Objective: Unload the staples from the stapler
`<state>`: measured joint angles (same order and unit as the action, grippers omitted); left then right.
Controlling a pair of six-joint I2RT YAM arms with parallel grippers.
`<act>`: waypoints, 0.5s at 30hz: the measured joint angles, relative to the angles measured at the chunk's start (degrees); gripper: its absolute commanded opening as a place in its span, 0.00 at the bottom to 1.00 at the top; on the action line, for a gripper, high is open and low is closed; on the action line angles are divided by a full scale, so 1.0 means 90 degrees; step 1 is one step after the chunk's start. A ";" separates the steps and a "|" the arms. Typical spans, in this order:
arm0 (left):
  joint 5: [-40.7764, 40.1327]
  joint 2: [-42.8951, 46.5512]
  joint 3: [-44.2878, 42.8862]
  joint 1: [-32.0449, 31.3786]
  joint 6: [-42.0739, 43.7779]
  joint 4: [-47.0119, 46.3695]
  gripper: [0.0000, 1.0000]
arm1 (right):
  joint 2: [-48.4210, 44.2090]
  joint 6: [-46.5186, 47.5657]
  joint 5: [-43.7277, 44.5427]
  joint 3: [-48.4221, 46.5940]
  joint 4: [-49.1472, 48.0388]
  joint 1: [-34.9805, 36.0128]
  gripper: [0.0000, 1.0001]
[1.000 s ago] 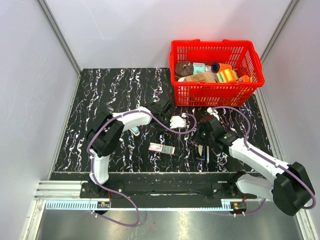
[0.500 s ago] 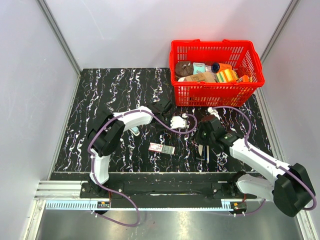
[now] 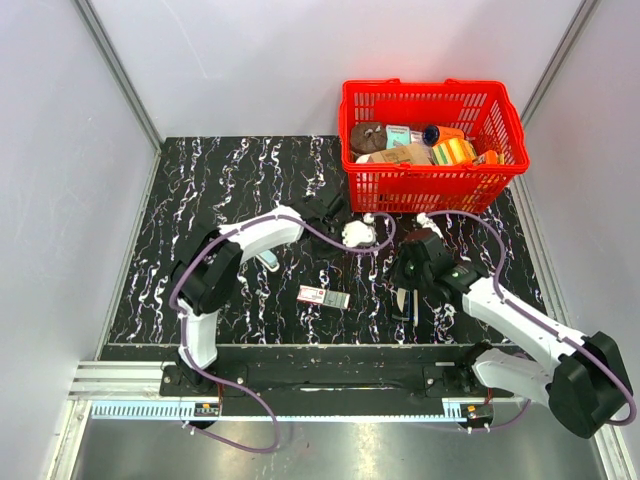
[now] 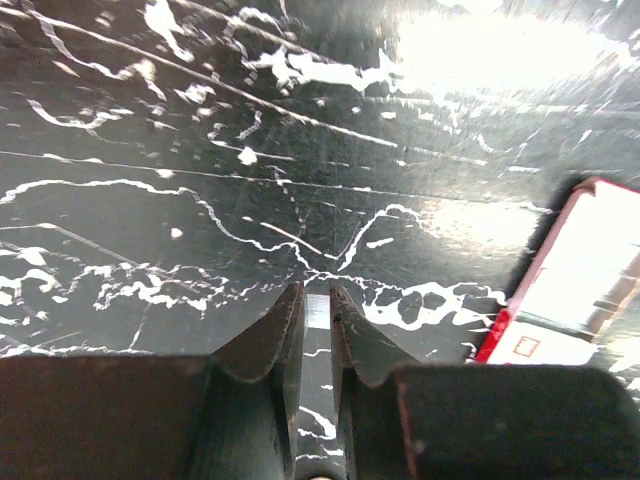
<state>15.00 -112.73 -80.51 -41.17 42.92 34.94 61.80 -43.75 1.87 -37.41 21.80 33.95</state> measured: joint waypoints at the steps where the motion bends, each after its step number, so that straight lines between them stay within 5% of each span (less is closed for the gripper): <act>1: 0.0107 0.0080 -0.0075 0.0024 -0.0143 0.0046 0.02 | -0.0015 0.0007 0.0000 -0.0041 0.0053 0.0000 0.10; 9: 0.1916 0.1341 -0.0741 0.0823 -0.1693 -0.0100 0.03 | -0.0440 0.0044 0.0053 -0.0583 0.0134 -0.0015 0.15; 15: 0.3956 0.2030 -0.0325 0.1809 -0.4177 -0.1719 0.06 | -0.0585 -0.0078 -0.0138 -0.0903 -0.0313 -0.0041 0.24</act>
<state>50.61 -94.45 -83.44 -24.88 5.32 19.46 56.53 -44.45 0.62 -45.54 18.98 33.58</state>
